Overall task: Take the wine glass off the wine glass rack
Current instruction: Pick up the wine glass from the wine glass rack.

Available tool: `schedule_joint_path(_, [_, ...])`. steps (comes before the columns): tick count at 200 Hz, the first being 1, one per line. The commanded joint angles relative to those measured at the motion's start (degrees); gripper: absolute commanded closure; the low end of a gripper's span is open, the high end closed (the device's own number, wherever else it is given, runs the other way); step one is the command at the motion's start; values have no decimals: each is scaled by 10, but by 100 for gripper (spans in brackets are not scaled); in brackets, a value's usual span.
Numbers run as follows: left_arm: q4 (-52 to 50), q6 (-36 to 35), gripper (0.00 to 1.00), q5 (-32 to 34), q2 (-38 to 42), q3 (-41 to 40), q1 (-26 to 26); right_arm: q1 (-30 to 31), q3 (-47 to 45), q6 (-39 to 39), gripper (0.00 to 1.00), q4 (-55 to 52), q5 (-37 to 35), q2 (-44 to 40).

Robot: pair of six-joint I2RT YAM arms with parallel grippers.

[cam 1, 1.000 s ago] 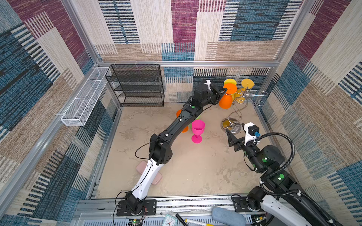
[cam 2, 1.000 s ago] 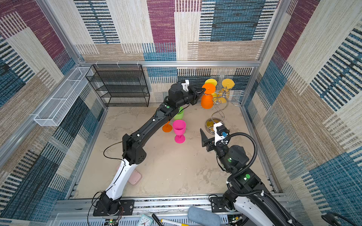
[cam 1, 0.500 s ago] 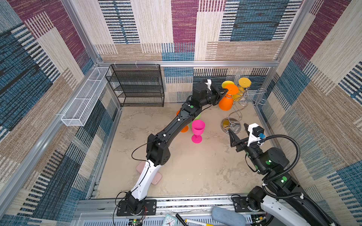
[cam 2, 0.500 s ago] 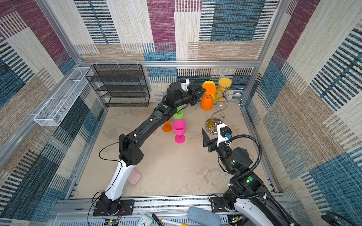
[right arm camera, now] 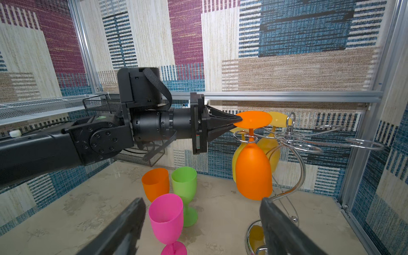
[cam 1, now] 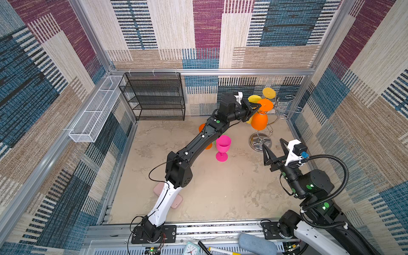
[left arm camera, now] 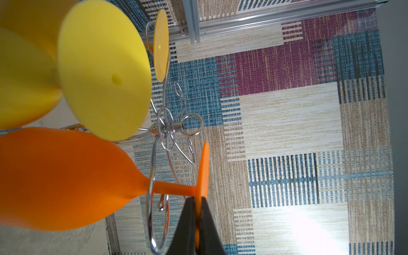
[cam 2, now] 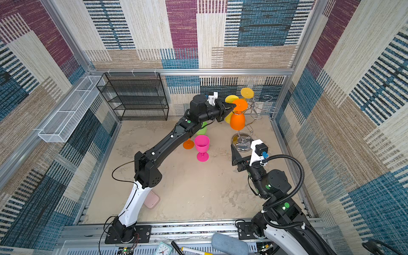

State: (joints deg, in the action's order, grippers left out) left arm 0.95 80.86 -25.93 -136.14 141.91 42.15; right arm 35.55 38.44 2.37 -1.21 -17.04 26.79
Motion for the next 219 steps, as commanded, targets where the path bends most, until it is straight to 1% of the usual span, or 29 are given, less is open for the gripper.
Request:
schedule_joint_path(1, [22, -6, 100, -19, 4, 2, 6, 0, 8, -11, 17, -1, -7, -4])
schedule_joint_path(63, [15, -10, 100, -24, -4, 6, 12, 0, 12, -22, 17, 1, -13, -12])
schedule_joint_path(111, [24, 0, 100, -39, -33, 39, 19, 0, 20, -24, 17, -6, -8, -12])
schedule_joint_path(178, [23, -15, 100, -60, -20, 45, 22, 1, 20, -33, 17, -7, -12, -12])
schedule_joint_path(183, [22, -16, 100, -63, -19, 46, 22, 1, 20, -35, 17, -6, -13, -28])
schedule_joint_path(214, [20, -21, 100, -68, -3, 36, 24, 0, 26, -45, 17, -8, -27, -34])
schedule_joint_path(216, [20, -21, 100, -82, -3, 35, 24, 1, 27, -46, 17, -9, -28, -34])
schedule_joint_path(219, [20, -21, 100, -87, 0, 32, 24, 1, 29, -47, 17, -11, -30, -34])
